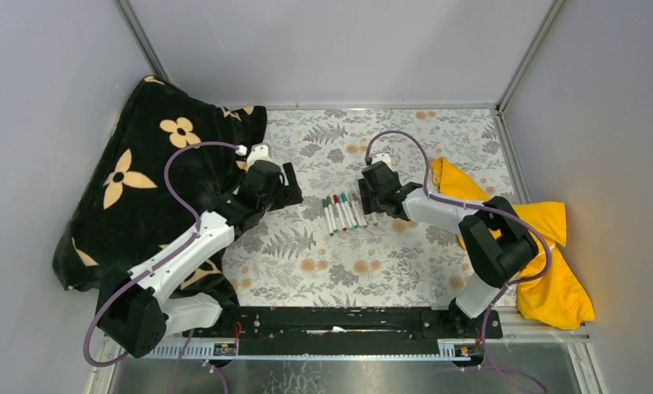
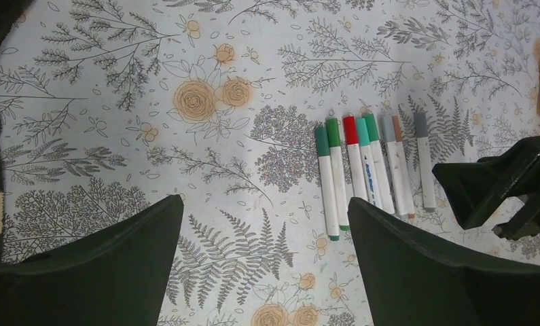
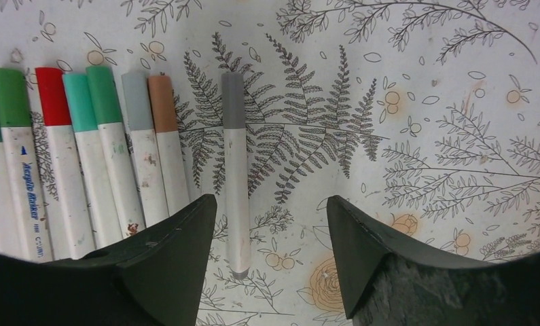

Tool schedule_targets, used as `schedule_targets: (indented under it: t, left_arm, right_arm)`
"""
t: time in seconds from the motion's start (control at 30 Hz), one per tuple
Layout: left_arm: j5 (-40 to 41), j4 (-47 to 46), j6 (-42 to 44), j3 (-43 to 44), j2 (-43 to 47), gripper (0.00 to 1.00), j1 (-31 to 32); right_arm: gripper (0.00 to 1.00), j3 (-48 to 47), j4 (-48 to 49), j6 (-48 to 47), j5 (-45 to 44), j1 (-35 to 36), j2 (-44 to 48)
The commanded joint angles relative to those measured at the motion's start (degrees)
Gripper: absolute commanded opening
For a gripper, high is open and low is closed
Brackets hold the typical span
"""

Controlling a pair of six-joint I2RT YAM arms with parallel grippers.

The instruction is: Open the pen caps

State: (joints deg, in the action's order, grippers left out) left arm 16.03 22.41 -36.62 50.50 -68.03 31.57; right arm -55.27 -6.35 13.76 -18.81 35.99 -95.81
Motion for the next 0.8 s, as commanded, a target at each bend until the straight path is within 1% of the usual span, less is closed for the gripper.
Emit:
schedule_targets:
  t: [0.0, 0.37, 0.4, 0.53, 0.6, 0.77]
  left_arm:
    - [0.84, -1.78, -0.69, -0.91, -0.22, 0.99, 0.58]
    - [1.03, -1.94, -0.76, -1.46, -0.06, 0.99, 0.6]
    - [1.04, -1.96, -0.75, -1.41, -0.08, 0.99, 0.6]
    - [1.47, -1.98, -0.93, -1.33, -0.03, 0.99, 0.54]
    - [1.46, -1.92, -0.91, -1.32, -0.06, 0.99, 0.59]
    - [1.31, -1.81, -1.03, -1.42, -0.04, 0.99, 0.6]
  right_arm:
    - [0.68, -2.39, 1.63, -0.31, 0.93, 0.39, -1.62]
    - [0.64, -4.04, -0.12, 0.11, 3.31, 0.31, -5.21]
    - [0.63, -4.14, -0.38, 0.19, 3.49, 0.31, -5.27]
    - [0.55, -5.13, -2.67, 0.38, 4.18, 0.35, -6.37]
    - [0.53, -5.89, -4.28, 0.67, 4.65, 0.35, -7.06]
    - [0.51, -5.27, -5.47, 1.76, 5.51, 0.34, -7.98]
